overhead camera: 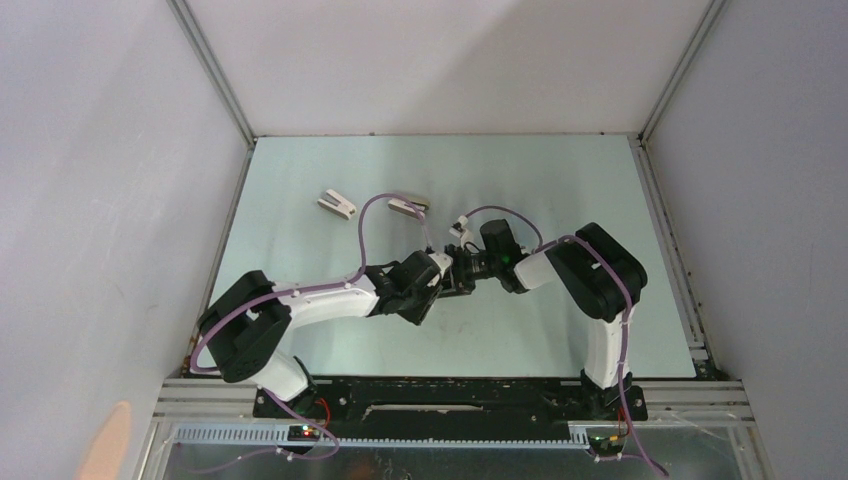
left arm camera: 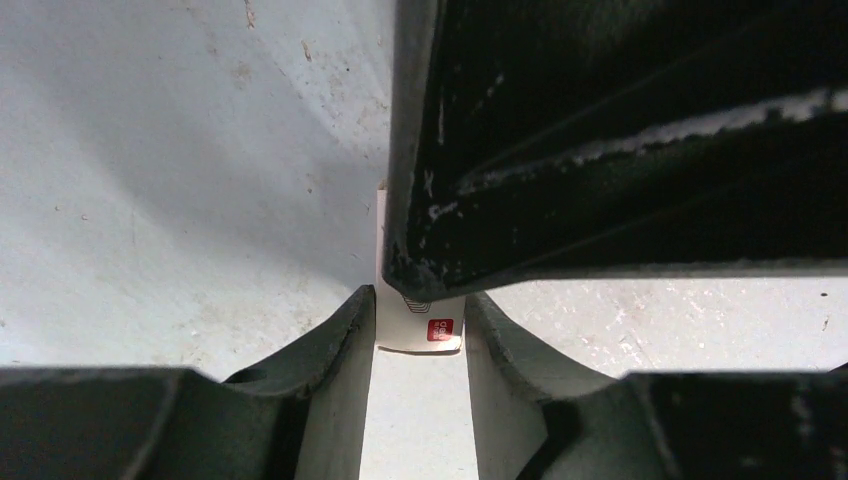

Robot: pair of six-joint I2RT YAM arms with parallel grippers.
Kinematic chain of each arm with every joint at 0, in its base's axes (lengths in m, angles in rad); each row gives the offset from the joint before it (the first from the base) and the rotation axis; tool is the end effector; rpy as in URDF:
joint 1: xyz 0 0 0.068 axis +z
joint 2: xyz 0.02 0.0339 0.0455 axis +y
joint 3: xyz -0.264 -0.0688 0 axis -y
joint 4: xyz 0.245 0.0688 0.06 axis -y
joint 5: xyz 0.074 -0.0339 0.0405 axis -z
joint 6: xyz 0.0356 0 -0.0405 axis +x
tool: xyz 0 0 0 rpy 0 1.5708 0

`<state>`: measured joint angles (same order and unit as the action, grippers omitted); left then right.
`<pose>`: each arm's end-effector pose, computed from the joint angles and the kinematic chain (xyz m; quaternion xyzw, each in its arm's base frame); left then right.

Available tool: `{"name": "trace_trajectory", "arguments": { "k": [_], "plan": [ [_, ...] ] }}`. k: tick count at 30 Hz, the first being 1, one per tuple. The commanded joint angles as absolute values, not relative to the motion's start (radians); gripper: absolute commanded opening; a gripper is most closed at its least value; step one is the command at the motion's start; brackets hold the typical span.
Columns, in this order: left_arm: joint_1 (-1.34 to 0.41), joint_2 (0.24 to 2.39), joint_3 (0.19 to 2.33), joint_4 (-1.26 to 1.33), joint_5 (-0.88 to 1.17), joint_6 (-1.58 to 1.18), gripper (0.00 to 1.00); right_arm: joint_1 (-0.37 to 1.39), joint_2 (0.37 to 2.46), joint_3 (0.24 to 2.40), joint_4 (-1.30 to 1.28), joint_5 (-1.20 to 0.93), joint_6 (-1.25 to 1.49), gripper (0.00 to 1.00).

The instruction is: Load the staples into the stapler

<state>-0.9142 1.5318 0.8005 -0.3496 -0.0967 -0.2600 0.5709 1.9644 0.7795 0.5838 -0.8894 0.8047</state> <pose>0.1759 -0.2226 0.1618 0.3002 0.9214 -0.0951 0.2276 0.2784 0.2116 0.0984 -0.1060 0.8166 0.5612 0.0835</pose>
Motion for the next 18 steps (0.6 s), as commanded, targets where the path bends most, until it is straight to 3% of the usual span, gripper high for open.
{"name": "trace_trajectory", "arguments": {
  "k": [1,18],
  "plan": [
    [-0.92,1.515,0.802,-0.316,-0.084,-0.227,0.4,0.58,1.986,0.814,0.639,-0.941,0.815,0.62],
    [-0.92,1.505,0.78,-0.281,-0.063,-0.202,0.39,0.588,2.04,0.823,0.761,-1.036,0.886,0.58]
  ]
}}
